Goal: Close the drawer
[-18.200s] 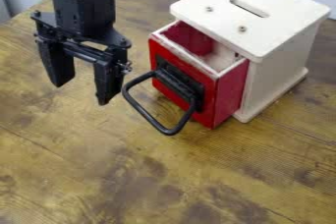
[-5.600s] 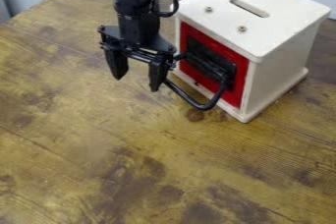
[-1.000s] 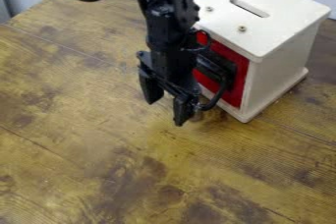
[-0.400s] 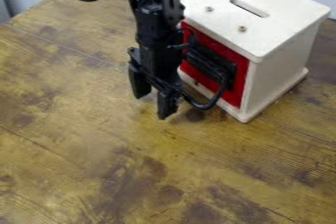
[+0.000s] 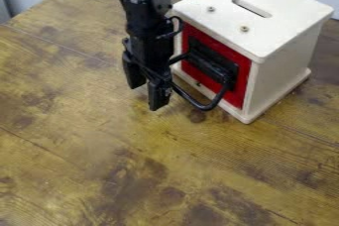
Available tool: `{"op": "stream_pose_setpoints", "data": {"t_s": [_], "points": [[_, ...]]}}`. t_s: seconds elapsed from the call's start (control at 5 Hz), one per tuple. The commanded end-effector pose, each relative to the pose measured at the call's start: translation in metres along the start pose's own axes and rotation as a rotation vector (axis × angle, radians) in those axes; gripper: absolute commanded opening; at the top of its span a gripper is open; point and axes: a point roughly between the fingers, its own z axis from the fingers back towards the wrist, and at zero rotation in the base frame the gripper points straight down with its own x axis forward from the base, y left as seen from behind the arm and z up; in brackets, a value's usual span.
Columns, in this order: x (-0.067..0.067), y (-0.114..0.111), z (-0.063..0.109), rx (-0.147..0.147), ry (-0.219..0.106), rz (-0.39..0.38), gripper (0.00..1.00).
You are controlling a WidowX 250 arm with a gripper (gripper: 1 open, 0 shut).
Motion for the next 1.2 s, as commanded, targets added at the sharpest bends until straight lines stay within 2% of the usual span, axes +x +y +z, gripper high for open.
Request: {"op": "stream_pose_setpoints", "data": {"t_s": [0.0, 0.2, 0.4, 0.6, 0.8, 1.0], "points": [[0.035, 0.010, 0.043, 0.025, -0.171, -0.036, 1.00], [0.039, 0.009, 0.045, 0.031, -0.168, -0.083, 1.00], [0.033, 0.002, 0.047, 0.065, -0.165, -0.054, 1.00], [0.027, -0.004, 0.050, 0.091, -0.176, -0.022, 1.00], [0.025, -0.013, 0.052, 0.066, -0.185, 0.009, 1.00], [0.025, -0.028, 0.056, 0.033, -0.179, 0.034, 1.00]]}}
